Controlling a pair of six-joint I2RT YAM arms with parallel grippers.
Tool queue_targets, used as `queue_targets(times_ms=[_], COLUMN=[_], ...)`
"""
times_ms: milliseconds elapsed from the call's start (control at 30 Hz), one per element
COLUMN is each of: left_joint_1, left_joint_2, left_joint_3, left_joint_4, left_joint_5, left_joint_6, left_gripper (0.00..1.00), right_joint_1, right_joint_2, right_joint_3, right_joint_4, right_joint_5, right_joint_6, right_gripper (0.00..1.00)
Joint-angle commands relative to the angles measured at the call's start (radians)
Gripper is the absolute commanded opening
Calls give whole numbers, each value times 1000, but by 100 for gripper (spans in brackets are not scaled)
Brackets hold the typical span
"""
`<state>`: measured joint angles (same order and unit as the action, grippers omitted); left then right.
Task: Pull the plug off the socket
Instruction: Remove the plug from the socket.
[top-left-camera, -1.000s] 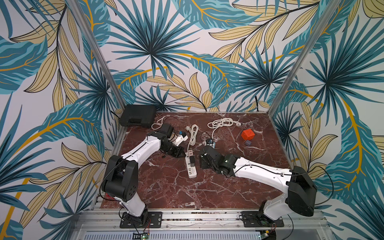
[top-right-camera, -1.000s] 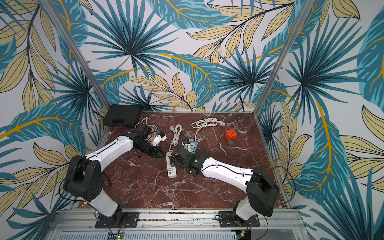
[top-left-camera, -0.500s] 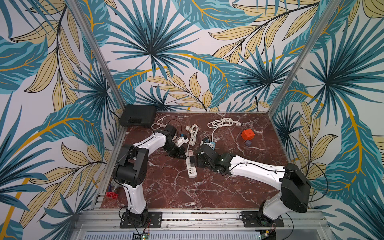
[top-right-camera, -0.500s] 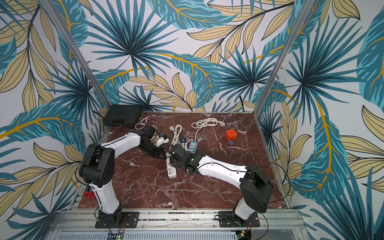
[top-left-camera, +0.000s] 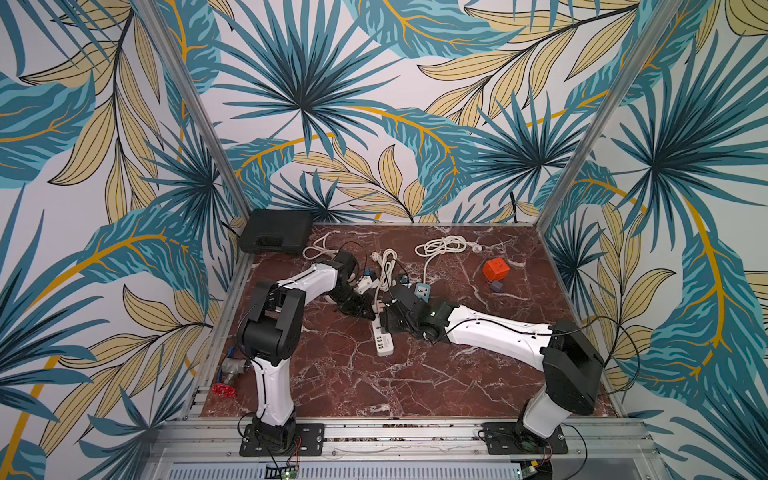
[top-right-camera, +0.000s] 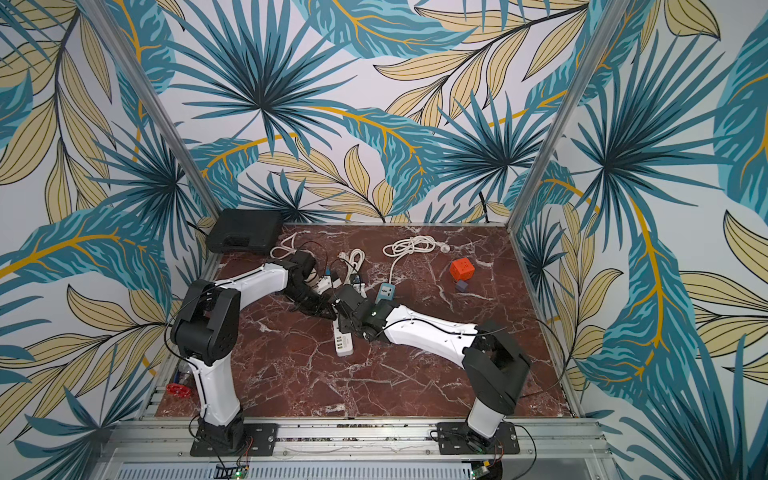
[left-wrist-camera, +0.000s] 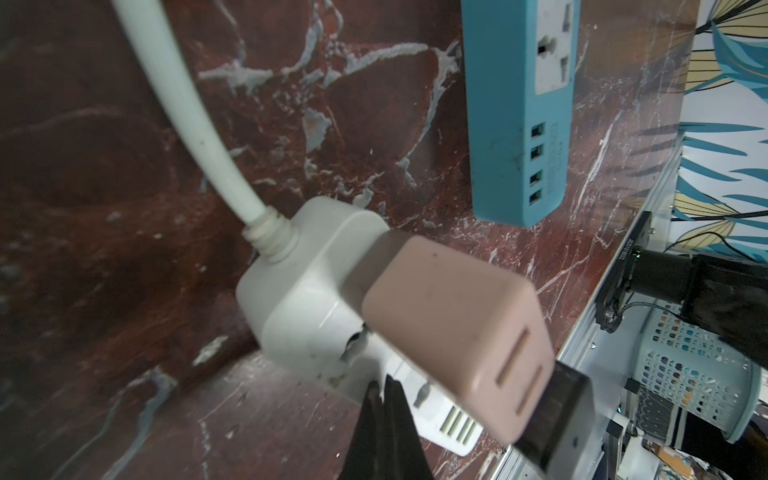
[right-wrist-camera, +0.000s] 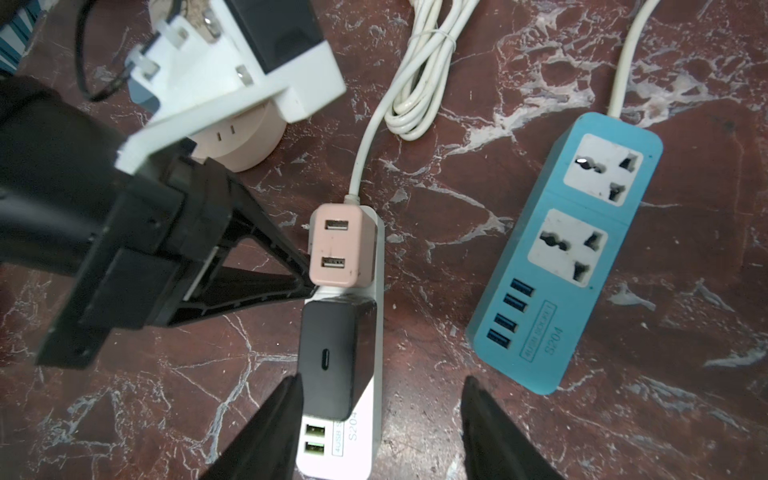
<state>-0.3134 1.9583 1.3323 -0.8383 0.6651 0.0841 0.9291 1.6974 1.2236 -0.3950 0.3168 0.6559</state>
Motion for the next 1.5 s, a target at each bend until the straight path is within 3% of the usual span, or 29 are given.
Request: queue_targets(times_ms=[0, 733, 1067, 1467], left_joint_1=[-4, 10, 13, 17], left_joint_2=[11, -1, 2, 15], left_joint_3=[23, -25, -24, -25], left_joint_4=[13, 70, 70, 71], left_joint_5=[-16, 4, 6, 12], left_joint_6=[-6, -17, -18, -19], left_gripper=[0, 0, 0, 0], right_joint_1=[2, 8, 10, 30], right_joint_2=[33, 201, 219, 240], right_joint_3=[35, 179, 177, 186], right_joint_4=[-40, -138, -130, -102], right_joint_5=[-13, -30, -26, -35], right_joint_6=[-29, -82, -76, -70], right_gripper=[63, 55, 48, 47])
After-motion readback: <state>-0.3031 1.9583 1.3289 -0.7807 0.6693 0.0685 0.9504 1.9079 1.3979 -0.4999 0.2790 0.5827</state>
